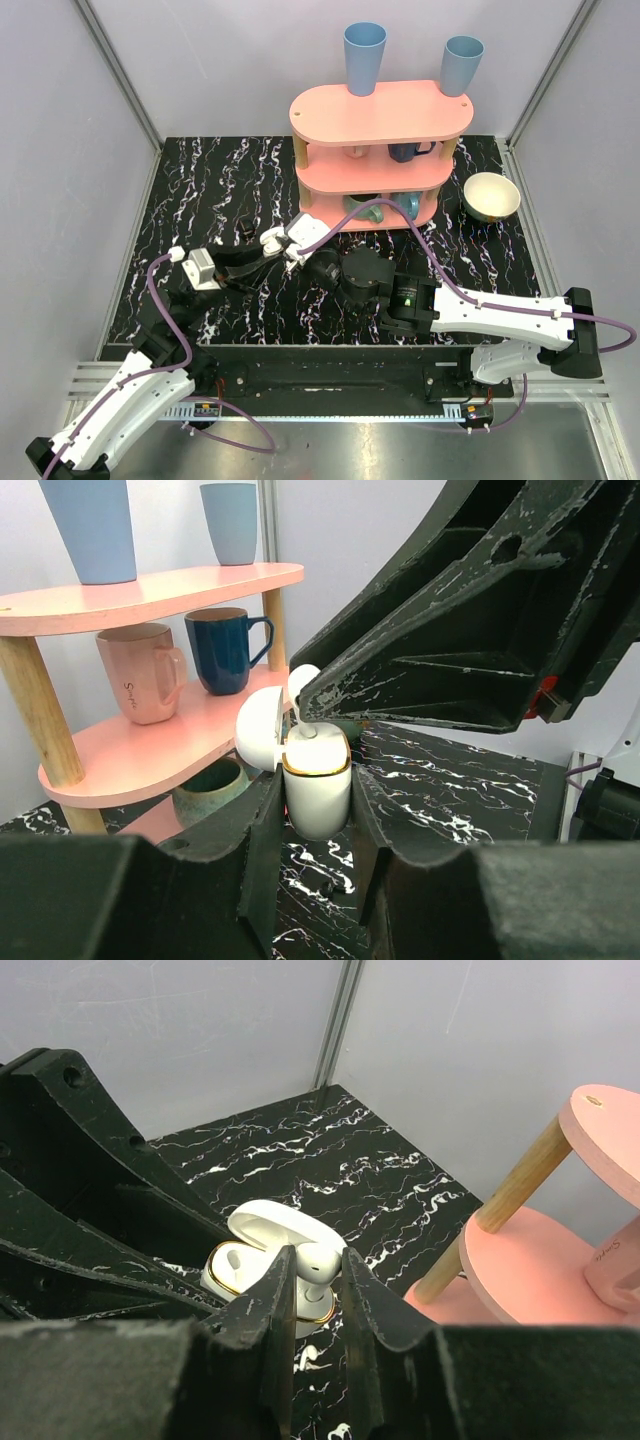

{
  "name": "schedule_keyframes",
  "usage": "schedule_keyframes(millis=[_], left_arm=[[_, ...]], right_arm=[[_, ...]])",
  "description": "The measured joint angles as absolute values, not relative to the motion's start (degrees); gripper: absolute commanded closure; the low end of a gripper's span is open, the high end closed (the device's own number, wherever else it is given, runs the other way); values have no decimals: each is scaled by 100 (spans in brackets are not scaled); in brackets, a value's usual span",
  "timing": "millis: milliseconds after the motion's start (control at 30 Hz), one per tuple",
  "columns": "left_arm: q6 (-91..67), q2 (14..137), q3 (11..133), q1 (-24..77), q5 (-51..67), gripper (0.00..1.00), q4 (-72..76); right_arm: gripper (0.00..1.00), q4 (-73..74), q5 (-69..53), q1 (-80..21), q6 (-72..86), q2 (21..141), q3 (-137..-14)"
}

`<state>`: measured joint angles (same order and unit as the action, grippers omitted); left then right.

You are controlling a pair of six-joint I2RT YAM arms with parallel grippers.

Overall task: Insert the wireless bluetooth earbuds into the charging case
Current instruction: Insert the right earbud into the right side groove of the charging case.

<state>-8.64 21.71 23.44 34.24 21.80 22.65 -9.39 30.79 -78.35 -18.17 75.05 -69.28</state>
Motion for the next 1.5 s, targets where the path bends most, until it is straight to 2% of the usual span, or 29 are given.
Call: schedule_keyframes(millis=[333,500,833,1500], left_arm=[[-858,2132,2344,3424,2047,100,2097],[-858,2132,2344,3422,2018,100,1977],[-854,2108,2344,3424,2012,100,1977],[-836,2062,2311,3424,2014,100,1933]], right_arm=[[86,-821,3201,-7876,-1868,7616,-6932],[77,-718,3251,-7876,-1909,7686,-6984],[69,-709,3282,-7889,-1874,7695,-7008],[43,-735,3367,-7909,-1739,7679,-7008]])
